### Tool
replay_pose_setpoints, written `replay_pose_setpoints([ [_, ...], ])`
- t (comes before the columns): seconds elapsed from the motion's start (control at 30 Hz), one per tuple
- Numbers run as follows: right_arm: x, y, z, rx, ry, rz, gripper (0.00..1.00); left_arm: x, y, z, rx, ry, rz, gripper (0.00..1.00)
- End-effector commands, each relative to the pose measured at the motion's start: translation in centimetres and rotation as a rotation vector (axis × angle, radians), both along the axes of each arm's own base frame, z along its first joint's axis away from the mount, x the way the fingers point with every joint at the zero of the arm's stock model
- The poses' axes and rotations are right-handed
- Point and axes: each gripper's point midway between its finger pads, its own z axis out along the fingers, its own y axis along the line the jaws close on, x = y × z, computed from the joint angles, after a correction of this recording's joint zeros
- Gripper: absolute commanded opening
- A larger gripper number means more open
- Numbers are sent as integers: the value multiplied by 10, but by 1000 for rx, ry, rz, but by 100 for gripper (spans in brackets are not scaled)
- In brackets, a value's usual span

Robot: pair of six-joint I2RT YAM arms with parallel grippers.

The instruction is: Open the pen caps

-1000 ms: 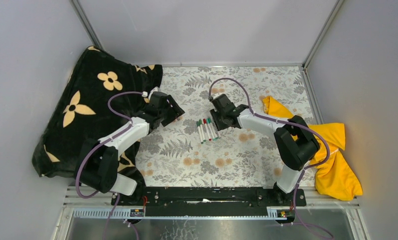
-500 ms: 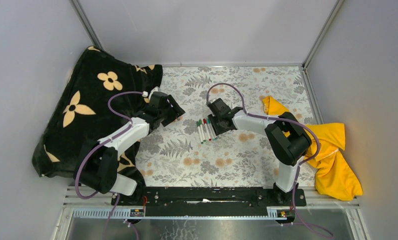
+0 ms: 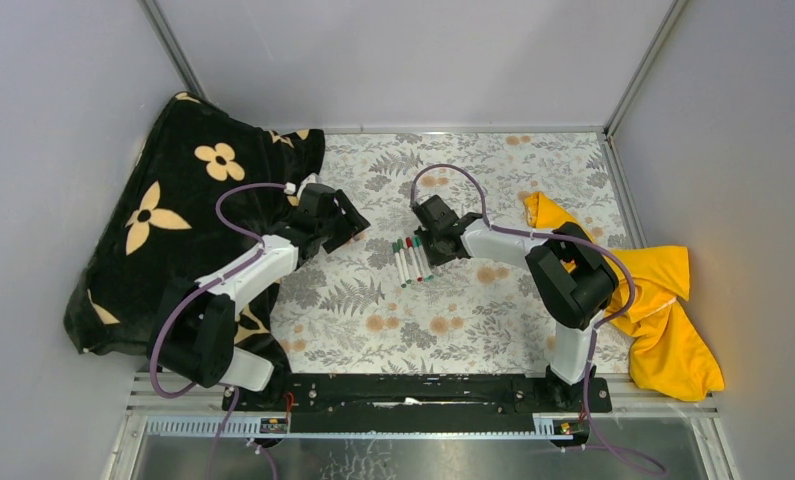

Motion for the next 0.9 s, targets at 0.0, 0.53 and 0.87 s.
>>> replay_pose_setpoints([
  [0.0,-2,3,19,23,-33,14,0,4,-7,14,-44,-54,-9,73],
  [0.53,-15,49,120,340,-122,142,0,1,-89,68,-216,-175,-257,73],
  [0.87,-26,62,141,424,-139,177,0,-1,-109,63,-213,-156,-284,72],
])
